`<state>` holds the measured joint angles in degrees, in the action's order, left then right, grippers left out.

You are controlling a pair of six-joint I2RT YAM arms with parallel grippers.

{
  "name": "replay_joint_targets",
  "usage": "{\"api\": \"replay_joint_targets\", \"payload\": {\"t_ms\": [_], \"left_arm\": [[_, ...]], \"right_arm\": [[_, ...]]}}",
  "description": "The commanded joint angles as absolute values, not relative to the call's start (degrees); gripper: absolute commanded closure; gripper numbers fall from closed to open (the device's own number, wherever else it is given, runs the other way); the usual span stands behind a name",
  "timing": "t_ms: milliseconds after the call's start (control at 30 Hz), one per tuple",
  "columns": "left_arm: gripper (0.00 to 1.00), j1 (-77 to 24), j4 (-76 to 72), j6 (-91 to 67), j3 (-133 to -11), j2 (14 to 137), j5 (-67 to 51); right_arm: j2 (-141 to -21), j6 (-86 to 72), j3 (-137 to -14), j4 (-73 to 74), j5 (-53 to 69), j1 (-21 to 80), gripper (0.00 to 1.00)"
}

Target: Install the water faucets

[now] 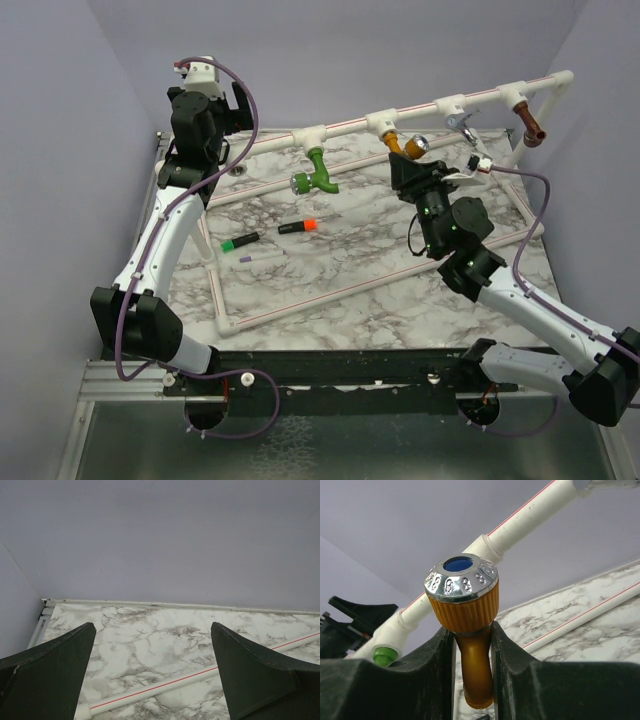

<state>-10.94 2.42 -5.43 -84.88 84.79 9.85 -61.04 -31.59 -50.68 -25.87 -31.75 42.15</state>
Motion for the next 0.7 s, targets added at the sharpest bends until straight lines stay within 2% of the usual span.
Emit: {"api": "replay_joint_targets", "payload": {"t_ms": [0,400,667], "left_arm": [[0.01,-11.73,13.18,-5.83,-80.42,89.47,8.09],[0.01,-11.71,13.17,-5.7,-80.4,89.56,8.25],[0.01,-11.73,13.15,-5.84,-80.42,89.65,8.09]], "right_arm": [[-60.0,-53.38,-49.86,-28.94,-34.23,43.15,0.99],[-59.91,-73.98,-49.27,-26.49,-34.29,43.15,0.99],[-59.53,-80.27,-51.9,-20.84,-32.53,43.15,0.99]]}}
